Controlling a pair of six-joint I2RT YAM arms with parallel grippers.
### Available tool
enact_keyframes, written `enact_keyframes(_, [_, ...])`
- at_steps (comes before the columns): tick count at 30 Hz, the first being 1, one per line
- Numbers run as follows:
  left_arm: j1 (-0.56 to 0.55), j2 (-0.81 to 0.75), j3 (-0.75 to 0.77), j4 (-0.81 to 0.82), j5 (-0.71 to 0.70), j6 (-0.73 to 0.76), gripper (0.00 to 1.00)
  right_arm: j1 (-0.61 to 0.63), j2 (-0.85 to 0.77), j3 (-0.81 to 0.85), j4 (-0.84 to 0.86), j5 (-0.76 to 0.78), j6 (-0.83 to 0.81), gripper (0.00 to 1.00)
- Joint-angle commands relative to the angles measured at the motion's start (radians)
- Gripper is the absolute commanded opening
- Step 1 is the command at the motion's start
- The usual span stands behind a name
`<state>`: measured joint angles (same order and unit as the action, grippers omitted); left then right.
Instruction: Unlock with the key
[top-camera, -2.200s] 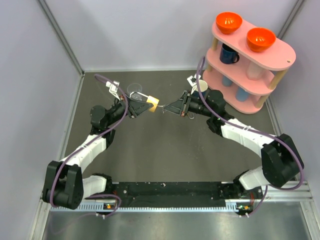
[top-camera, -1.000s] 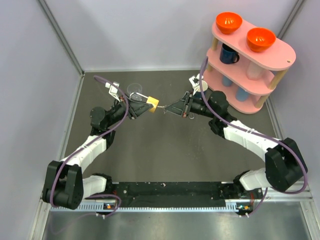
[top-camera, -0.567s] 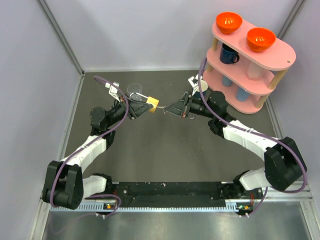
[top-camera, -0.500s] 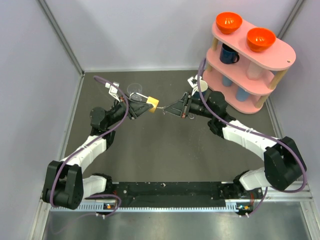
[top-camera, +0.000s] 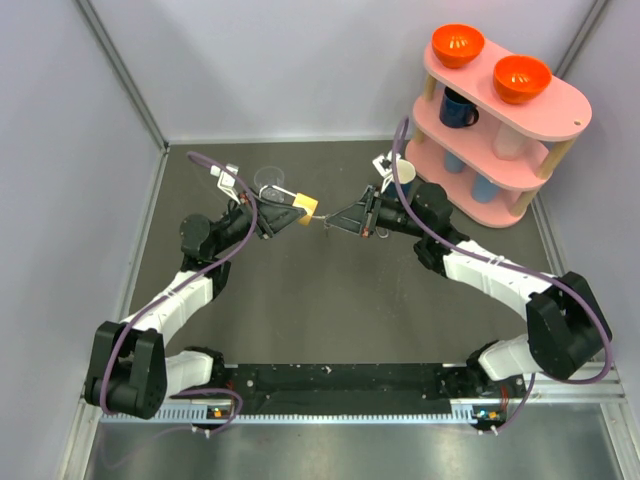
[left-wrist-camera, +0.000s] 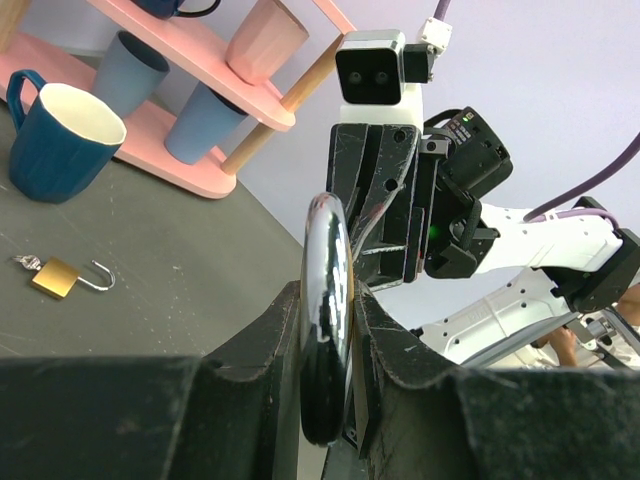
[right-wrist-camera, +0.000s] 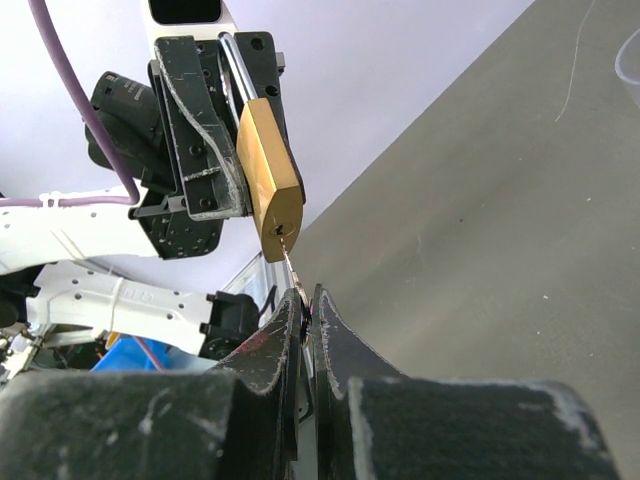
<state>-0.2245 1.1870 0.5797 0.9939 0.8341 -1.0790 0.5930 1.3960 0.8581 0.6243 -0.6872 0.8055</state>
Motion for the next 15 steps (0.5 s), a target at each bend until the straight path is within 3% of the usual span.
enact_keyframes(1, [-0.007, -0.026, 0.009, 0.101, -0.004, 0.001, 0.0, 0.008, 0.0, 0.055, 0.02, -0.002, -0.037, 0.0])
enact_keyframes(15, [-0.009, -0.033, 0.008, 0.078, -0.003, 0.022, 0.0, -0.019, -0.023, 0.061, 0.003, 0.014, -0.062, 0.0])
